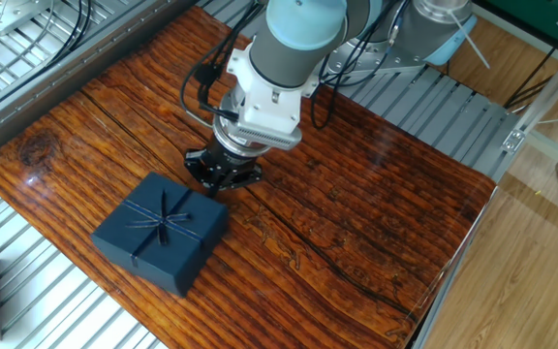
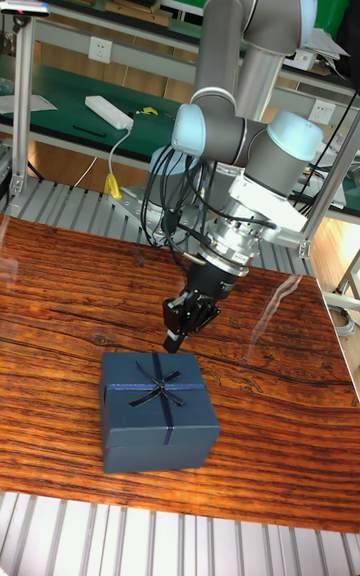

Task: Slide the outer casing onto the gift box

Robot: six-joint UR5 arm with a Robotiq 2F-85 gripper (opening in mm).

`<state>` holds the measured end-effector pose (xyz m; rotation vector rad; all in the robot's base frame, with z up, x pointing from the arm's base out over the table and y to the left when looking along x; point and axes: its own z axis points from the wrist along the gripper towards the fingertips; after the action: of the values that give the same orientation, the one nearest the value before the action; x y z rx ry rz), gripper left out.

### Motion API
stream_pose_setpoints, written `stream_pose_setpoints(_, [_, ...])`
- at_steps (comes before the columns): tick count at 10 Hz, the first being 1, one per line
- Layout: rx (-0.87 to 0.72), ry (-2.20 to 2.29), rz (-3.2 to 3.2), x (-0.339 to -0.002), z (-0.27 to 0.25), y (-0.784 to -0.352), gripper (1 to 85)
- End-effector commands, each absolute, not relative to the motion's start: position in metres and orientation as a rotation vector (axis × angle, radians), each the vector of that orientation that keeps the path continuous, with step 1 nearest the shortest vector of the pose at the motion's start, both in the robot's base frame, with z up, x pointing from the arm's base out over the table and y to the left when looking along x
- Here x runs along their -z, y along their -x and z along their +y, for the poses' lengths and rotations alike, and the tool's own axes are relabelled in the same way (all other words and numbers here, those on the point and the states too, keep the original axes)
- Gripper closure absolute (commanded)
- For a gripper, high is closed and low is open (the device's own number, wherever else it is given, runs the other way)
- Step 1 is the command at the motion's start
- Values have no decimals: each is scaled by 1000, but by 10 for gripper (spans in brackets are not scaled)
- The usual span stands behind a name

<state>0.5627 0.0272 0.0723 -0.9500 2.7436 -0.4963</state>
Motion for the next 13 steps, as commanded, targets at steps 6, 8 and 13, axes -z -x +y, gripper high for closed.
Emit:
stream_pose_setpoints(6, [629, 1008, 2663, -89, 15, -580, 847])
stream_pose_setpoints(8, [634, 1004, 2660, -90, 14, -581, 847])
stream_pose_setpoints(13, [636, 1002, 2658, -90, 14, -581, 847])
